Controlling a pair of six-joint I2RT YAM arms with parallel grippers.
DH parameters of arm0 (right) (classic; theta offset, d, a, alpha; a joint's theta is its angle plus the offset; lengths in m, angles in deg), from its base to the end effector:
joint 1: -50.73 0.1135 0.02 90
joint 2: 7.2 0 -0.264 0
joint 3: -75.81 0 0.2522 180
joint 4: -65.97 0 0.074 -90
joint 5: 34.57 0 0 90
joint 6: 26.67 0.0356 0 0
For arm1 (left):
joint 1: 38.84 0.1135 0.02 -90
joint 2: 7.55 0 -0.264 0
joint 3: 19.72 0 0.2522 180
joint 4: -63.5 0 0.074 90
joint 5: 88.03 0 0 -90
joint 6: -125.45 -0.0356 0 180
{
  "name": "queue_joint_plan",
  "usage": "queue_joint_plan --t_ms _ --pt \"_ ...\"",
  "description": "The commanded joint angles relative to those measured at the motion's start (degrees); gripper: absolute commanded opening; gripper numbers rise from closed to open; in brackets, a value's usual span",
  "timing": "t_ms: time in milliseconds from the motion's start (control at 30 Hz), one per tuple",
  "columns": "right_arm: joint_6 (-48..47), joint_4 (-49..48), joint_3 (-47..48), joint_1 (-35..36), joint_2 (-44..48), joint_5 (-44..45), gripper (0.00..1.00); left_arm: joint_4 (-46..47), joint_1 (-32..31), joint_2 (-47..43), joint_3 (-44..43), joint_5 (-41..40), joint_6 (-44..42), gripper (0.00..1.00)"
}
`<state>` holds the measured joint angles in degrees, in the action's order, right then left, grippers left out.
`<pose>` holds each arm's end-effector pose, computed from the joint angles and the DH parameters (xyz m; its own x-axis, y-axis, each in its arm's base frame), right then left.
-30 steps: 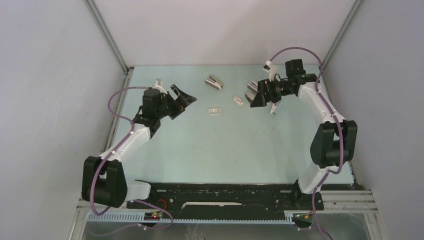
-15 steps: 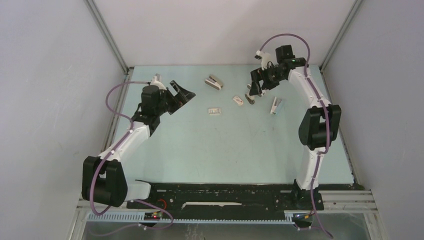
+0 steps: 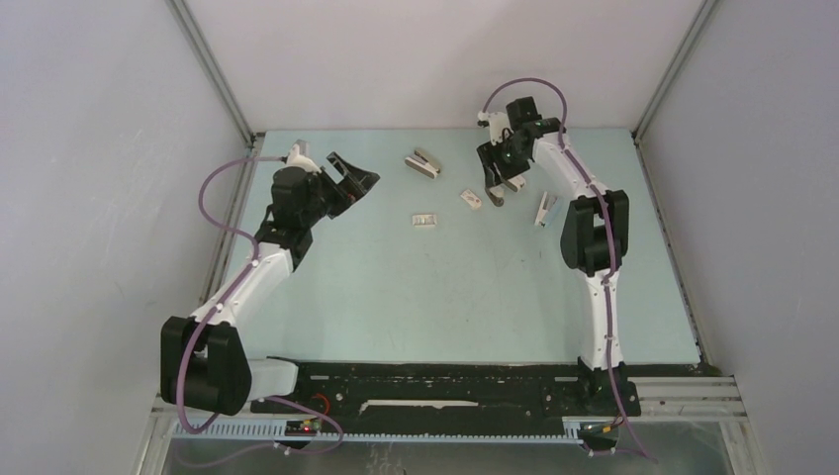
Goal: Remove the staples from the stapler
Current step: Pick up the stapler from the center of the board.
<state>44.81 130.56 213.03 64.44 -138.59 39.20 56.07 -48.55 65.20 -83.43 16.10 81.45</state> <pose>0.4849 0.1285 0.2447 -0.6706 -0.4775 -0.5677 -0.6131 0.7875 0.0619 0.2892 -0.0583 0.2952 -0.4778 -0.6260 -0.6164 0.0729 0.6710 -0.7379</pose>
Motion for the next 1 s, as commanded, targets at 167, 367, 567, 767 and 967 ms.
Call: queue_joint_plan --t_ms 167,367,567,767,967 --pt "1.31 -2.96 4.8 1.03 -5.25 6.78 0.65 2.62 0.46 1.02 -3.72 -0.61 -0.48 1.0" --pt "1.56 -3.47 5.55 1.09 -7.62 7.0 0.59 2.72 0.48 2.01 -3.88 -0.44 -0.05 0.99" --pt "1.6 -3.42 5.96 1.06 -8.94 7.0 0.53 2.73 0.54 2.22 -4.1 -0.36 0.14 0.99" --pt "1.47 -3.08 5.83 1.07 -9.07 6.82 0.42 2.72 0.48 2.2 -3.88 -0.16 0.41 0.99" --pt "1.24 -2.39 5.44 0.99 -7.44 6.99 0.19 3.38 0.48 1.17 -2.94 0.8 0.32 0.99"
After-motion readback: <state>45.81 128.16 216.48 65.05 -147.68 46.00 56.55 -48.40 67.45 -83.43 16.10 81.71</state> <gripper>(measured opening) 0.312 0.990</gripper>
